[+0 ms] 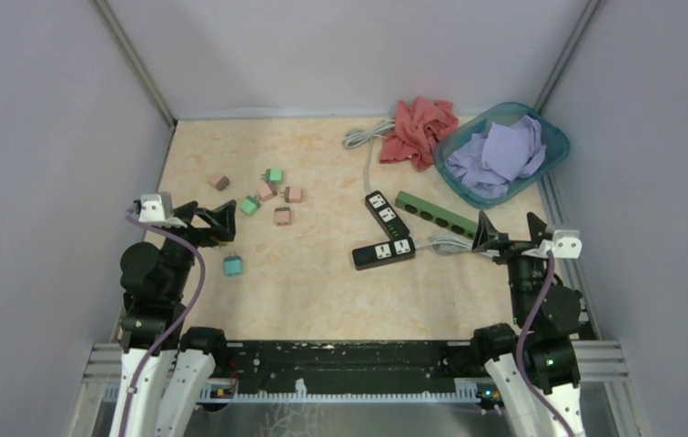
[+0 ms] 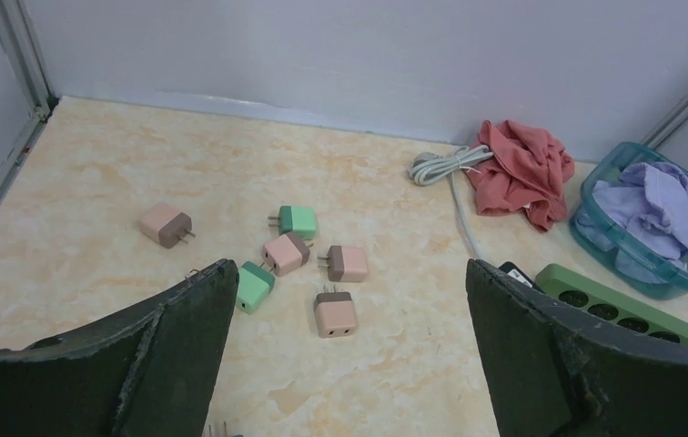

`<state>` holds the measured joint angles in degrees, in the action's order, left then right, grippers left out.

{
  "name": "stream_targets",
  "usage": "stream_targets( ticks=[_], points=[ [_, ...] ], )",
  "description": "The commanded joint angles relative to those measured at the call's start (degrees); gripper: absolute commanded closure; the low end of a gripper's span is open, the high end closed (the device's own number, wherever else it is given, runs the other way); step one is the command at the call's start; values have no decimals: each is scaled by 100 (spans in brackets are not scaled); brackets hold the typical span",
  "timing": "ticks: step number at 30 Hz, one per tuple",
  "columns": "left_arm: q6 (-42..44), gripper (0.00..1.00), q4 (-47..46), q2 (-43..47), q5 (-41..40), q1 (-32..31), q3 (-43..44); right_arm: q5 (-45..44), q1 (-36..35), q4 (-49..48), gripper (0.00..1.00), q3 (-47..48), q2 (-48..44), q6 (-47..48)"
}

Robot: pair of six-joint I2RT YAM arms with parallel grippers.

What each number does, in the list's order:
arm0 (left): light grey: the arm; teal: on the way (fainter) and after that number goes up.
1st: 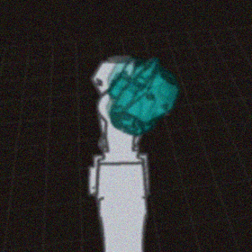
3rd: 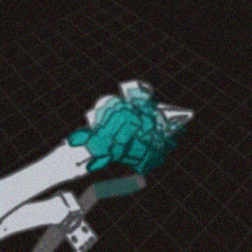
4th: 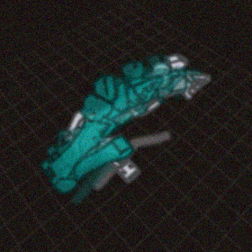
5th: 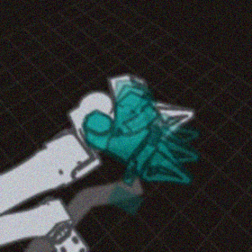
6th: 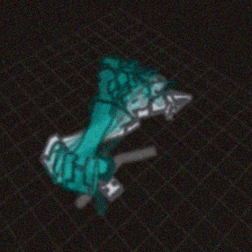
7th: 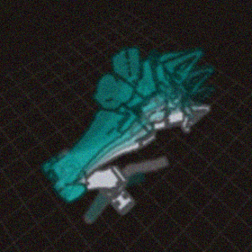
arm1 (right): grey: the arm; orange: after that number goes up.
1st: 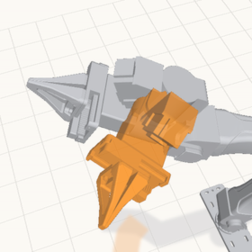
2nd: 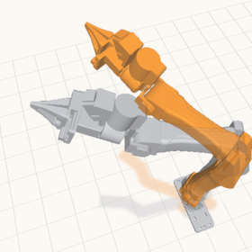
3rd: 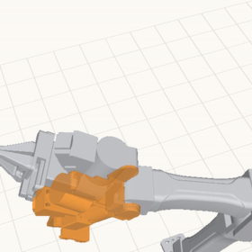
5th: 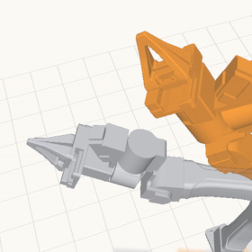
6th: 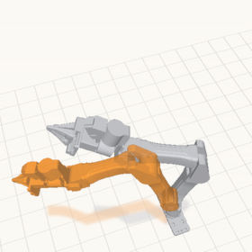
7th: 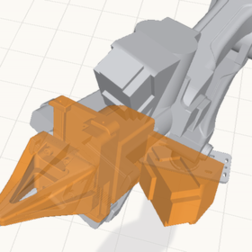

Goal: Insert the plug
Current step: Move the socket to the center of the board.

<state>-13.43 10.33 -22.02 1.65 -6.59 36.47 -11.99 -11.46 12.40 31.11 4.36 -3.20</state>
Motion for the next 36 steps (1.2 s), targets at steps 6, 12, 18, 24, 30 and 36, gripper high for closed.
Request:
stream_targets(
  ticks=[6, 12, 18, 24, 30, 36],
  points=[
    [-6, 0, -75, 2, 281, 61, 114, -18, 30, -156, 1, 124, 162, -82],
    [-398, 0, -210, -403, 686, 61, 33, 189, 30, -171, 1, 188, 317, -254],
    [-831, 0, -160, -1257, 1448, 61, 171, 684, 30, -182, 1, 230, 660, -586],
    [-1418, 1, -754, -1769, 2134, -121, -267, 1444, 32, -51, 1, 306, 1398, -949],
    [-1561, 1, -1070, -2305, 1317, -1355, -535, 1956, 34, -124, 1, 304, 2248, -1178],
    [-1869, 0, -1845, -3310, 918, -2409, -809, 2383, 23, -475, 2, 218, 3281, -1309]
  ],
)
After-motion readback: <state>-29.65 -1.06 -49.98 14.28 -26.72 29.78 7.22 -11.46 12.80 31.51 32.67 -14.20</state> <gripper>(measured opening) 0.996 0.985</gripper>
